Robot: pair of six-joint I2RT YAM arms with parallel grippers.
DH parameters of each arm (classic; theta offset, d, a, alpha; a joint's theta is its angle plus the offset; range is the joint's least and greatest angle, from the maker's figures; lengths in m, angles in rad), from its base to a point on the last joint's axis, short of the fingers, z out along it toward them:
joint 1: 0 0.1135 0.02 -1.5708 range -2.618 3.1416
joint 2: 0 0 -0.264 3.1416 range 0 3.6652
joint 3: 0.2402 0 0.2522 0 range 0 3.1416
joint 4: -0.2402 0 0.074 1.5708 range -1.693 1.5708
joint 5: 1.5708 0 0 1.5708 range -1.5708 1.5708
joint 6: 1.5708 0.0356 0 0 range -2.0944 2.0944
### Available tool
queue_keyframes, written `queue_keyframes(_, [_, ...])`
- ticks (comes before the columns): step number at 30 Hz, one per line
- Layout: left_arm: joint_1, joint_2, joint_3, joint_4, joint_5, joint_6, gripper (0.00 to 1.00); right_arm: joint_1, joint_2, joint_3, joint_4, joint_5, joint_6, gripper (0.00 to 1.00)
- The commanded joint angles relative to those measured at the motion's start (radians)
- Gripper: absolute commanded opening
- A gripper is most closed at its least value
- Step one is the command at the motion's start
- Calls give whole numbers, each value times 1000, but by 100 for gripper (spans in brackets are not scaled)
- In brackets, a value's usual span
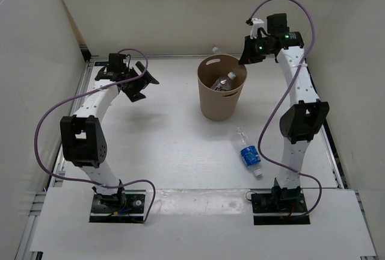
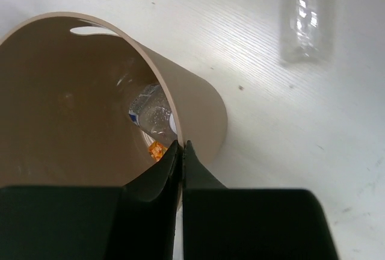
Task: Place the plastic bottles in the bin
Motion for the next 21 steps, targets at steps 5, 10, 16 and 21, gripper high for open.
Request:
queue_keyframes(5, [37,-83,-32,-4,26,12,99,104,64,174,13,-16,77,0])
queue_keyframes(10, [65,-80,-33,-11,35,18,99,158,89,187,35,-7,79,34])
queue_keyframes(16, [111,-39,-9,-19,44,20,99,127,69,184,140,-84,156,90])
queue_keyframes(21, [140,10,28,-30,46,17,99,26,-26,116,439,-73,334,90])
